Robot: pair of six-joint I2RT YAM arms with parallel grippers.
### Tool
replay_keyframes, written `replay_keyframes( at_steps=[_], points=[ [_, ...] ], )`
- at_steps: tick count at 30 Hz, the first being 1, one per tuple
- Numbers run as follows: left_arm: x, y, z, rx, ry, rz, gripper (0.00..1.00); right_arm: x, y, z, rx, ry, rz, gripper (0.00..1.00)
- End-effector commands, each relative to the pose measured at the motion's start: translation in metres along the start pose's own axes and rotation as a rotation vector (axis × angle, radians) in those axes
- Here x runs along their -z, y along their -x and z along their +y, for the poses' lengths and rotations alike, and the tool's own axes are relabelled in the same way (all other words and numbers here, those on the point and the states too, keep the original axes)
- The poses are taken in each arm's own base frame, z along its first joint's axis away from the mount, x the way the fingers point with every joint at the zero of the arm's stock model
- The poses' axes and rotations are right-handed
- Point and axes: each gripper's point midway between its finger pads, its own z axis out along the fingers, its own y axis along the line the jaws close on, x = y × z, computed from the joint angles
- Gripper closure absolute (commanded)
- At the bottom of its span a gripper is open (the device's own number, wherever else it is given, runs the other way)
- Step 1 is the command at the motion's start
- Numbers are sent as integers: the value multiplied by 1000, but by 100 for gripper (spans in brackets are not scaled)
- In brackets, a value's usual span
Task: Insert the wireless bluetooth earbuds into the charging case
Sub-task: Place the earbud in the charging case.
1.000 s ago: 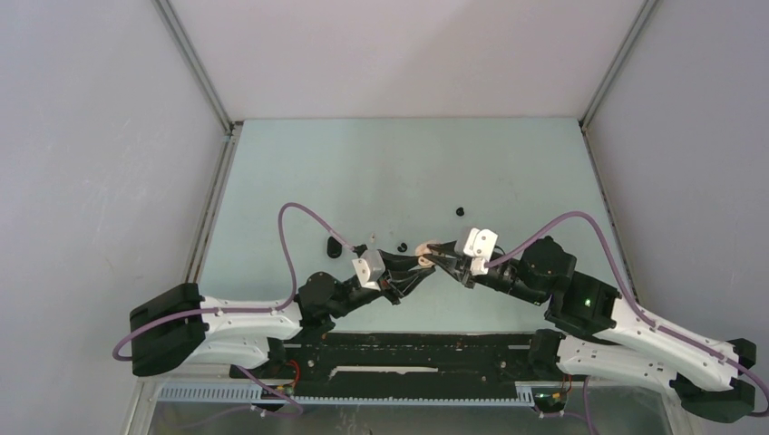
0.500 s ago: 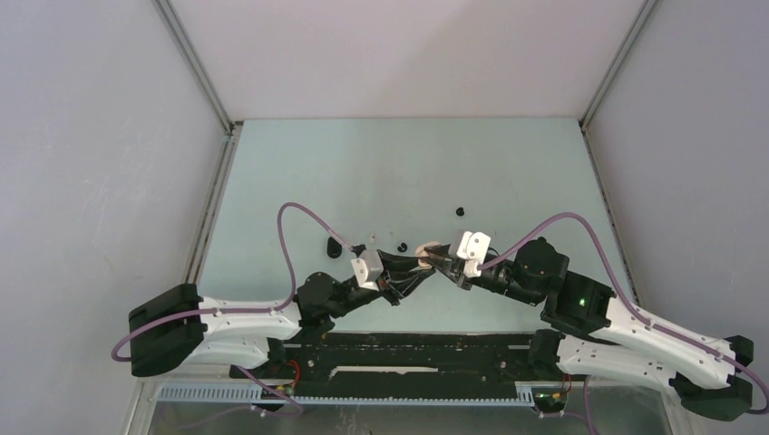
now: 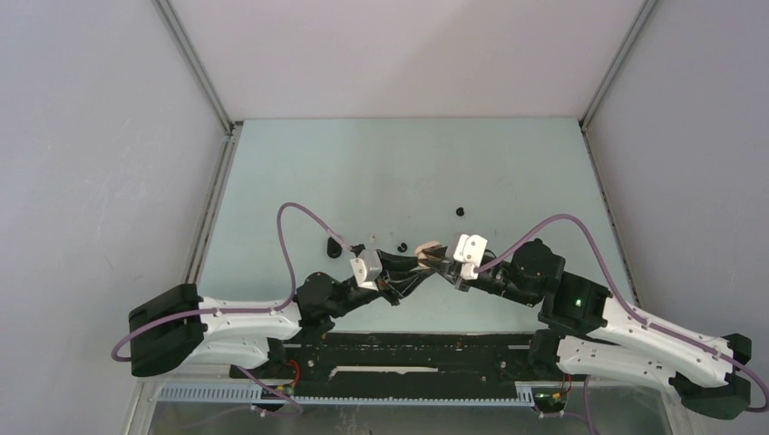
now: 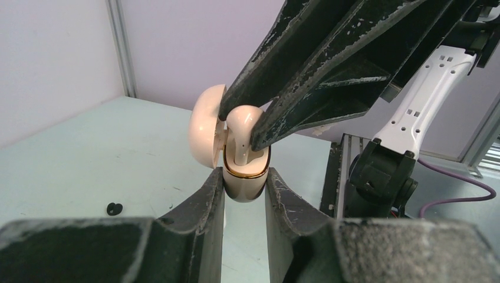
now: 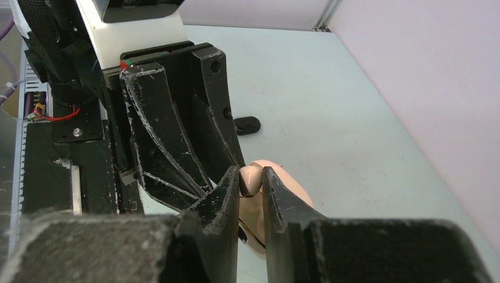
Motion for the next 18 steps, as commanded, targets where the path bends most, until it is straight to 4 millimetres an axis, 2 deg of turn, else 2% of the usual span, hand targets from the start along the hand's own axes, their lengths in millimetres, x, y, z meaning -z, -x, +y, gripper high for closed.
replay_keyframes(
  at_steps=[1,18],
  points=[
    [-7,34,-9,9,-35,-103,100,-3,7,0,6,-3,-31,100],
    [-1,41,-6,8,-18,-142,100,-4,-12,-2,10,-20,38,100]
  ],
)
